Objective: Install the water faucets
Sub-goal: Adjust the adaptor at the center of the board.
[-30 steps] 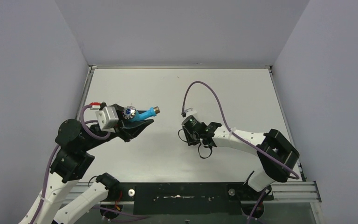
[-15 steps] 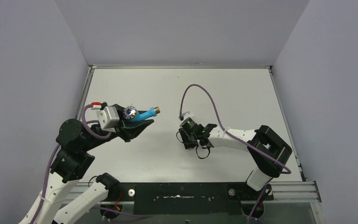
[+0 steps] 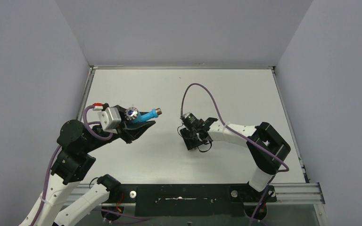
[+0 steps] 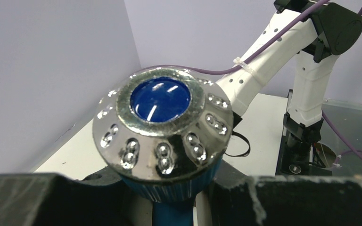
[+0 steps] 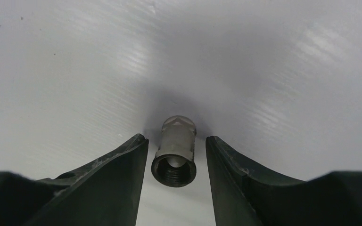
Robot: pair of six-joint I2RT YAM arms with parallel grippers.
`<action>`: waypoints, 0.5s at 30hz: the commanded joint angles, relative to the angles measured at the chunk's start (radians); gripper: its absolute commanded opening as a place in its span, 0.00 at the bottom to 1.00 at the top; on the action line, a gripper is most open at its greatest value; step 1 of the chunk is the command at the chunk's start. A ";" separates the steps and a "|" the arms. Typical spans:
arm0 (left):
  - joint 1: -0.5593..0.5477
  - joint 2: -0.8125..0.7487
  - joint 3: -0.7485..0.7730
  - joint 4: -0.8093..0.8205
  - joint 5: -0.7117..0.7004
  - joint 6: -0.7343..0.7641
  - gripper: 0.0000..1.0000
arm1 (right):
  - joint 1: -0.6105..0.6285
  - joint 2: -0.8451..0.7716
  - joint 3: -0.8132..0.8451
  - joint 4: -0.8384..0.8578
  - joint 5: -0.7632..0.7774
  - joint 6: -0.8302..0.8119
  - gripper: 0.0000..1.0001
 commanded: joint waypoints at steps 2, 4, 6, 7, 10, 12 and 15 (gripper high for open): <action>-0.005 -0.012 0.007 0.026 -0.015 0.010 0.00 | -0.035 0.050 0.103 -0.113 -0.039 -0.059 0.48; -0.005 -0.013 0.009 0.020 -0.016 0.013 0.00 | -0.037 0.072 0.128 -0.139 -0.047 -0.068 0.48; -0.005 -0.015 0.011 0.012 -0.018 0.017 0.00 | -0.037 0.079 0.138 -0.149 -0.059 -0.068 0.47; -0.005 -0.016 0.012 0.011 -0.019 0.017 0.00 | -0.037 0.081 0.141 -0.150 -0.064 -0.067 0.48; -0.005 -0.019 0.009 0.007 -0.022 0.019 0.00 | -0.036 0.081 0.140 -0.150 -0.069 -0.063 0.47; -0.005 -0.021 0.007 0.008 -0.023 0.019 0.00 | -0.037 0.080 0.136 -0.143 -0.069 -0.061 0.45; -0.005 -0.021 0.005 0.010 -0.022 0.019 0.00 | -0.037 0.088 0.140 -0.148 -0.063 -0.059 0.41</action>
